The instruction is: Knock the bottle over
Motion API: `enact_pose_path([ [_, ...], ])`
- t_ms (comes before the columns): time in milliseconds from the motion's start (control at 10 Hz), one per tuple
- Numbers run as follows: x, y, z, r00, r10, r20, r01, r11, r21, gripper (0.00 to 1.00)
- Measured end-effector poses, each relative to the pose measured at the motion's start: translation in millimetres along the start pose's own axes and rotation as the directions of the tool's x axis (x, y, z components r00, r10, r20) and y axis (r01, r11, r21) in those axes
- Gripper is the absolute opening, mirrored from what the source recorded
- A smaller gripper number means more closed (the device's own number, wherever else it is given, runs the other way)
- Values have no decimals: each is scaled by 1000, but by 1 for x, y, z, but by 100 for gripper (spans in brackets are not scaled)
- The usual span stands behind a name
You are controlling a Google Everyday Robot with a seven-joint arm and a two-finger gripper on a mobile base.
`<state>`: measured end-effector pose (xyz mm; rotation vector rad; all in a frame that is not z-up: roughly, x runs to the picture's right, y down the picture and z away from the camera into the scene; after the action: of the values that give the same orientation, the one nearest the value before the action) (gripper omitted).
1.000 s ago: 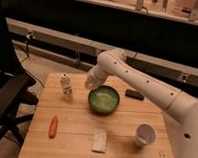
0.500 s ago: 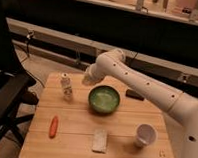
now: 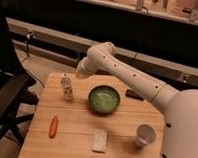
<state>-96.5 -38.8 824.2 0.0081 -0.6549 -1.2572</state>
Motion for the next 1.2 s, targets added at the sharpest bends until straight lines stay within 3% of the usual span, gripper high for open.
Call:
enact_pose_path([
  [600, 2, -47, 29, 995, -89, 49, 88, 996, 12, 0],
  [700, -2, -62, 37, 991, -117, 68, 116, 993, 19, 0],
  [1000, -11, -69, 47, 981, -151, 121, 149, 988, 30, 0],
  [1100, -18, -66, 47, 972, -162, 170, 160, 987, 27, 0],
  [1200, -27, -59, 45, 952, -168, 256, 169, 985, 18, 1],
])
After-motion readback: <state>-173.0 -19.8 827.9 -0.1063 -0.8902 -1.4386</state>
